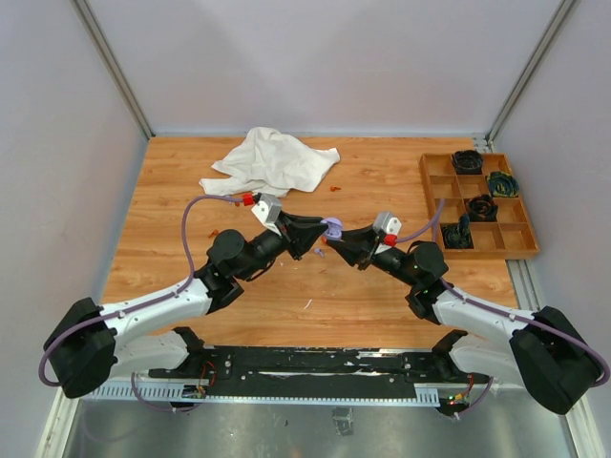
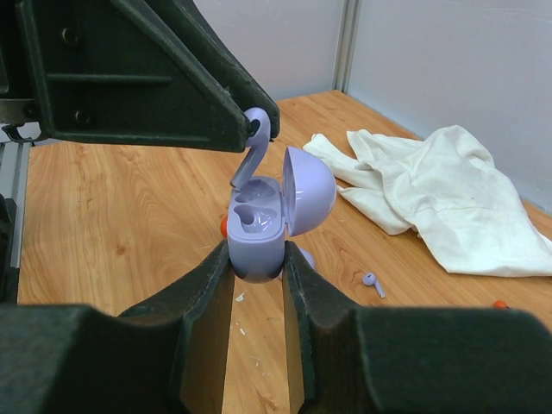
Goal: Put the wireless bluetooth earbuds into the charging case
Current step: Place the earbud in the charging case.
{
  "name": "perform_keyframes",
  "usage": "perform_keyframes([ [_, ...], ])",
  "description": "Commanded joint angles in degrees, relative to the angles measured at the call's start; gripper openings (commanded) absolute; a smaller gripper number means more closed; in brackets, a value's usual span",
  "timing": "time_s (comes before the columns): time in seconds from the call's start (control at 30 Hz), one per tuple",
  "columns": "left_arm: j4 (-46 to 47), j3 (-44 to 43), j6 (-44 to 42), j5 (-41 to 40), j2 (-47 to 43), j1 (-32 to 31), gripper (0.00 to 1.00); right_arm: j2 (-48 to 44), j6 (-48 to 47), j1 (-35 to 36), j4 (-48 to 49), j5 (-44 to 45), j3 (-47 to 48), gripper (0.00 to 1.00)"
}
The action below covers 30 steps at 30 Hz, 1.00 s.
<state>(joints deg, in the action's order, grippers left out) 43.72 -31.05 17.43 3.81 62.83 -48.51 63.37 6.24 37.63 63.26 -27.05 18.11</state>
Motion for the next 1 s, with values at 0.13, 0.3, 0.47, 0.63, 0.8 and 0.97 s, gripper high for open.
perform_keyframes([
  [0.13,3.6,-0.2,-2.2,-1.6,1.9,-1.1,0.23,0.3,0.4,1.1,4.4,0.6,0.0,0.01],
  [0.3,3.6,-0.2,-2.9,-1.5,2.1,-1.6,0.23,0.2,0.2,1.1,4.6,0.7,-0.2,0.01],
  [0.47,3.7,0.3,-3.2,-1.2,1.9,-2.0,0.23,-0.1,0.1,1.1,5.1,0.9,-0.6,0.01],
  [0.63,3.6,0.9,-3.7,-0.3,1.8,-2.4,0.25,-0.3,-0.3,1.0,5.1,1.1,-0.9,0.01],
  [0.8,3.5,2.0,-4.0,-0.7,1.2,-2.4,0.27,-0.7,-0.7,1.1,5.3,0.9,-1.2,0.01],
  [0.97,3.3,2.4,-4.4,-0.3,1.2,-2.4,0.29,-0.8,-1.1,1.1,5.3,0.9,-1.4,0.01],
])
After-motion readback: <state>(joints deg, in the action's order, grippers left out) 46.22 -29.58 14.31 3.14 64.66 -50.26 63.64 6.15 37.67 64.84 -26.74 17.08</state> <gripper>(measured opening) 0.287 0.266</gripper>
